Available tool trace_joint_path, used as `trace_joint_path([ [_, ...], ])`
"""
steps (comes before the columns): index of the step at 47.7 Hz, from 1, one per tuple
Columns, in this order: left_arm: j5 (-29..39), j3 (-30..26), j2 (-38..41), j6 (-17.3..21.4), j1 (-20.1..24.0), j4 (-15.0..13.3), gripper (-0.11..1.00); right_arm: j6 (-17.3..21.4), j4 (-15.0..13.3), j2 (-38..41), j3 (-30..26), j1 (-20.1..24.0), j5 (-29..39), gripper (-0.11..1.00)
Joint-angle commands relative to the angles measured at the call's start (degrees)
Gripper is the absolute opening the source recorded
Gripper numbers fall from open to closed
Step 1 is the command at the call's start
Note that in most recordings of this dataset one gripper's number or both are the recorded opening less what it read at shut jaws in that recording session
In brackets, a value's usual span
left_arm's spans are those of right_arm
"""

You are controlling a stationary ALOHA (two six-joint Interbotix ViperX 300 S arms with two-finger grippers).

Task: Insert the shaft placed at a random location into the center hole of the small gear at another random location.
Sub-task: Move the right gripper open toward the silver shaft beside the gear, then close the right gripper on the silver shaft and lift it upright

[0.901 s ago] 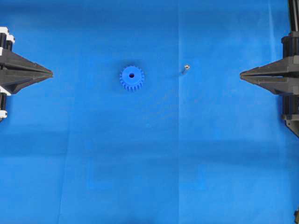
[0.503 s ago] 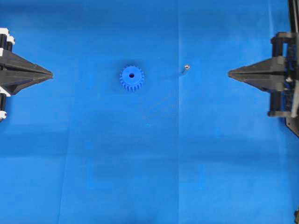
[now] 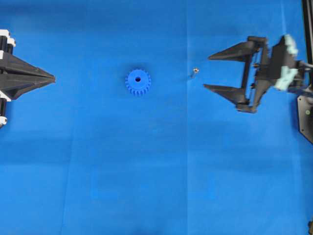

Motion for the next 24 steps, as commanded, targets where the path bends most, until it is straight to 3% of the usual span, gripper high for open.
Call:
trace_joint_path([
  [1, -0.26, -0.79, 0.26, 0.09, -0.09, 0.09, 0.00, 0.09, 1.41, 5.19, -1.41, -0.18, -3.96, 0.69],
  [13, -0.26, -0.44, 0.00, 0.09, 0.09, 0.09, 0.00, 0.09, 5.71, 17.93, -3.43, -0.26, -9.14, 0.70],
  [24, -0.18, -0.26, 0.00, 0.09, 0.09, 0.09, 0.00, 0.09, 9.32, 23.20, -4.57, -0.35, -11.16, 0.69],
])
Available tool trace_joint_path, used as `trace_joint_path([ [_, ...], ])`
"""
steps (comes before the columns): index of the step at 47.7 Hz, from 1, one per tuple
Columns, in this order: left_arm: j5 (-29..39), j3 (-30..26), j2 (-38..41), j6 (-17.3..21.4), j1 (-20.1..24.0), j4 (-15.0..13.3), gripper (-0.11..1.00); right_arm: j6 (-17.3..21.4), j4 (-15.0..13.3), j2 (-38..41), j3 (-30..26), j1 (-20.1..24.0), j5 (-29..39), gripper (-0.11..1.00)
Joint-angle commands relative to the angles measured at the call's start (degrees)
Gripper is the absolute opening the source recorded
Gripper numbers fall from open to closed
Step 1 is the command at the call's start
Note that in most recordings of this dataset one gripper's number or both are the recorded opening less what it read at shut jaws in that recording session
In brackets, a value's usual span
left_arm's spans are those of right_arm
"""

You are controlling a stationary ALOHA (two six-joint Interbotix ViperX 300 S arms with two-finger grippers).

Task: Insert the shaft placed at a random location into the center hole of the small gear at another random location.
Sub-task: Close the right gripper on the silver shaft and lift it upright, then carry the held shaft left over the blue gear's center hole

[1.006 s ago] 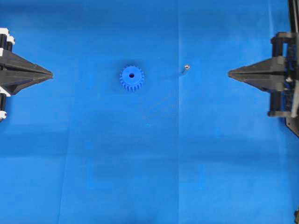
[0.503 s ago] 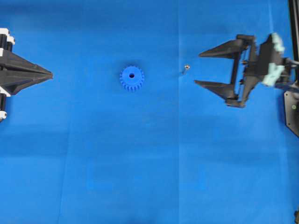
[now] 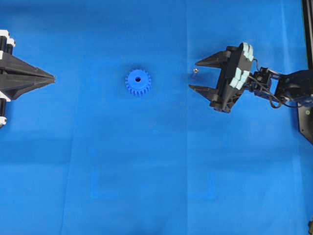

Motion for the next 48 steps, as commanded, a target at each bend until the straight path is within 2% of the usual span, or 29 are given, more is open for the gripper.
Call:
trace_joint_path([
  [1, -0.18, -0.44, 0.18, 0.09, 0.09, 0.09, 0.00, 0.09, 0.70, 0.18, -0.79, -0.09, -1.49, 0.69],
  [7, -0.09, -0.44, 0.18, 0.09, 0.18, 0.09, 0.00, 0.09, 0.79, 0.18, -0.79, -0.09, -1.58, 0.65],
  [11, -0.09, -0.44, 0.18, 0.09, 0.09, 0.09, 0.00, 0.09, 0.97, 0.09, -0.79, -0.09, -1.58, 0.57],
  [13, -0.09, -0.35, 0.18, 0.09, 0.09, 0.09, 0.00, 0.09, 1.49, 0.18, -0.79, -0.09, -1.67, 0.50],
  [20, -0.09, -0.44, 0.18, 0.09, 0.09, 0.09, 0.00, 0.00, 3.16, 0.09, -0.70, -0.18, -1.93, 0.14],
  [23, -0.18, -0.35, 0.18, 0.09, 0.09, 0.09, 0.00, 0.00, 3.52, 0.09, -0.70, -0.18, -1.93, 0.04],
  [30, -0.09, -0.35, 0.18, 0.09, 0.09, 0.09, 0.00, 0.00, 3.52, -0.09, -1.05, -0.18, -1.58, 0.03],
  [36, -0.09, -0.26, 0.18, 0.09, 0.09, 0.09, 0.00, 0.09, 3.52, -3.25, -1.14, 0.00, 0.35, 0.03],
  [48, -0.09, -0.26, 0.18, 0.09, 0.09, 0.09, 0.00, -2.29, 3.34, -14.77, -3.16, 0.18, 10.46, 0.03],
])
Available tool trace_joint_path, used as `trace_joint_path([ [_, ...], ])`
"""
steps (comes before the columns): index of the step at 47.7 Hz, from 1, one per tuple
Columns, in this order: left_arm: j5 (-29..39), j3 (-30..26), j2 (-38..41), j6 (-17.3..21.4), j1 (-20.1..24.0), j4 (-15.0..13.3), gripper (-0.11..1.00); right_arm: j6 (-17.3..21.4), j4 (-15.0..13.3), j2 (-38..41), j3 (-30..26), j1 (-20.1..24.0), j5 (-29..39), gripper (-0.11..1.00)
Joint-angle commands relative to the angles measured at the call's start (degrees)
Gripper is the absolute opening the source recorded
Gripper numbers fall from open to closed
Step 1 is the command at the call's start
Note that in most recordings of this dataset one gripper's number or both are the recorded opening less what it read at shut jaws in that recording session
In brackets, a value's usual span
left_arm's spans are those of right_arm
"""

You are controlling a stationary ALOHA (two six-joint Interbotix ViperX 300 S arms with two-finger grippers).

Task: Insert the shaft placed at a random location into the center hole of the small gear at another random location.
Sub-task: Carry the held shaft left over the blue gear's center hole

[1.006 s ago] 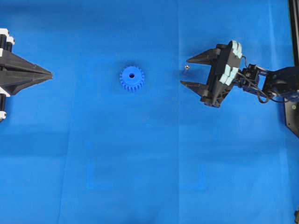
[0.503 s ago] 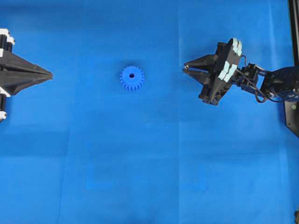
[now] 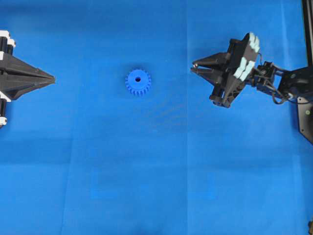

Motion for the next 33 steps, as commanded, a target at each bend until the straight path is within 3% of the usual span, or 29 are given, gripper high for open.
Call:
trace_joint_path([
  [1, -0.26, -0.53, 0.26, 0.09, 0.09, 0.09, 0.00, -0.79, -0.09, -4.75, -2.02, 0.26, 3.43, 0.03],
  [12, -0.26, -0.53, 0.26, 0.09, 0.09, 0.09, 0.00, -2.99, -0.18, -5.01, -8.17, 1.76, 8.53, 0.03],
  [33, -0.18, -0.44, 0.26, 0.09, 0.09, 0.09, 0.00, -6.50, -0.88, 8.00, -24.52, 4.66, 11.69, 0.03],
])
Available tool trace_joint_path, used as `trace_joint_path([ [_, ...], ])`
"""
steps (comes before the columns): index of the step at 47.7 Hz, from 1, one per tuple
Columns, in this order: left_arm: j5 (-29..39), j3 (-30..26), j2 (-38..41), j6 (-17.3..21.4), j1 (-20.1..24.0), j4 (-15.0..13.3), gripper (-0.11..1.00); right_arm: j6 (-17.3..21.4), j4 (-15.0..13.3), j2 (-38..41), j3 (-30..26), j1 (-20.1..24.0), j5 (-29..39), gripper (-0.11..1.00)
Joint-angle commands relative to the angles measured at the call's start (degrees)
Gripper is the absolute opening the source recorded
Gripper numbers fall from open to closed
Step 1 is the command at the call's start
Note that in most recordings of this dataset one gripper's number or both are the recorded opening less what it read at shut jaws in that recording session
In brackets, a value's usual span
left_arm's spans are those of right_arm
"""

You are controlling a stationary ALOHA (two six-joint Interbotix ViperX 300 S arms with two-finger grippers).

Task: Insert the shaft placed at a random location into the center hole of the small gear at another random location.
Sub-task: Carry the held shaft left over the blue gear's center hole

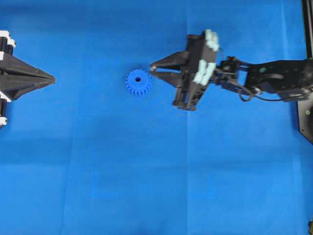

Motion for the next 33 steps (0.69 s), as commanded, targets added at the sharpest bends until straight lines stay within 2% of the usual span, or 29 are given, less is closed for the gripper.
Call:
trace_joint_path([
  [1, -0.26, -0.44, 0.26, 0.09, 0.09, 0.09, 0.00, -0.18, -0.18, 1.41, -3.69, 0.35, -0.09, 0.03],
  [13, 0.18, -0.44, 0.26, 0.00, 0.09, 0.09, 0.00, -0.18, 0.44, 8.00, -7.03, 0.35, -0.44, 0.03],
  [33, 0.97, -0.18, 0.26, 0.09, 0.09, 0.09, 0.00, -0.09, 2.11, 11.25, -6.68, 0.26, -1.76, 0.03],
])
